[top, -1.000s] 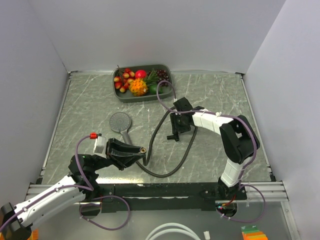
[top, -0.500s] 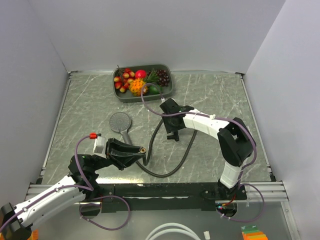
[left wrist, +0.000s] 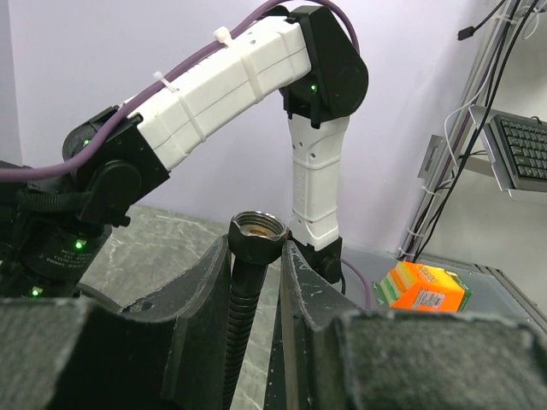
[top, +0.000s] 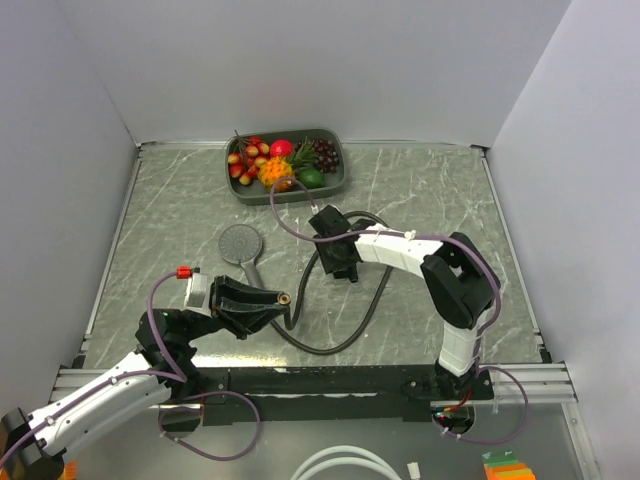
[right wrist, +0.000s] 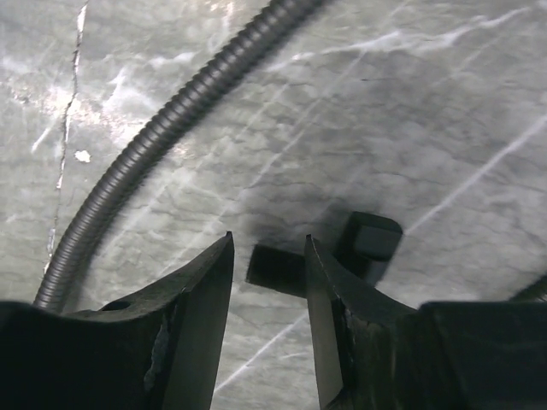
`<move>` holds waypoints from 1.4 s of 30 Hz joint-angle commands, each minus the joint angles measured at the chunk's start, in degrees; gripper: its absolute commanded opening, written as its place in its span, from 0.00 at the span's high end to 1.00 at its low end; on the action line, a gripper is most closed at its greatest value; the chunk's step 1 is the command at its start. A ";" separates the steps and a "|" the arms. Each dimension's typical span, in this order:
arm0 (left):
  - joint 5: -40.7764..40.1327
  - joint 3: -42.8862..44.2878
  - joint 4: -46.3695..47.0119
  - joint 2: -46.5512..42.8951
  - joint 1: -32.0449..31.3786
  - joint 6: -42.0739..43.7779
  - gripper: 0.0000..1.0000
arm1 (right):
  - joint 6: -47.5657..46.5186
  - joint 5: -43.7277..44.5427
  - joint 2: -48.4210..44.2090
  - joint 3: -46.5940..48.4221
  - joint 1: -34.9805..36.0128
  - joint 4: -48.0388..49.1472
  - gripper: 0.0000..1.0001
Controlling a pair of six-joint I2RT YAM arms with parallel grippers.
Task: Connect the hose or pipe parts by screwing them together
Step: Pick up the adaptor from the center of the board.
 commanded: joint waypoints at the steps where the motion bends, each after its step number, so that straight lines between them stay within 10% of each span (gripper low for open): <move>1: 0.31 1.67 3.17 -0.59 0.38 0.45 0.99 | 0.50 -1.91 -0.31 -3.02 0.88 2.63 0.56; 21: 0.75 1.67 3.26 -0.67 0.64 -0.08 0.99 | -4.77 -3.07 -15.25 -5.76 1.14 -2.98 0.53; 42: 0.84 1.85 3.17 -0.94 0.90 -0.34 0.99 | -12.95 3.36 1.61 8.30 0.70 -18.80 0.46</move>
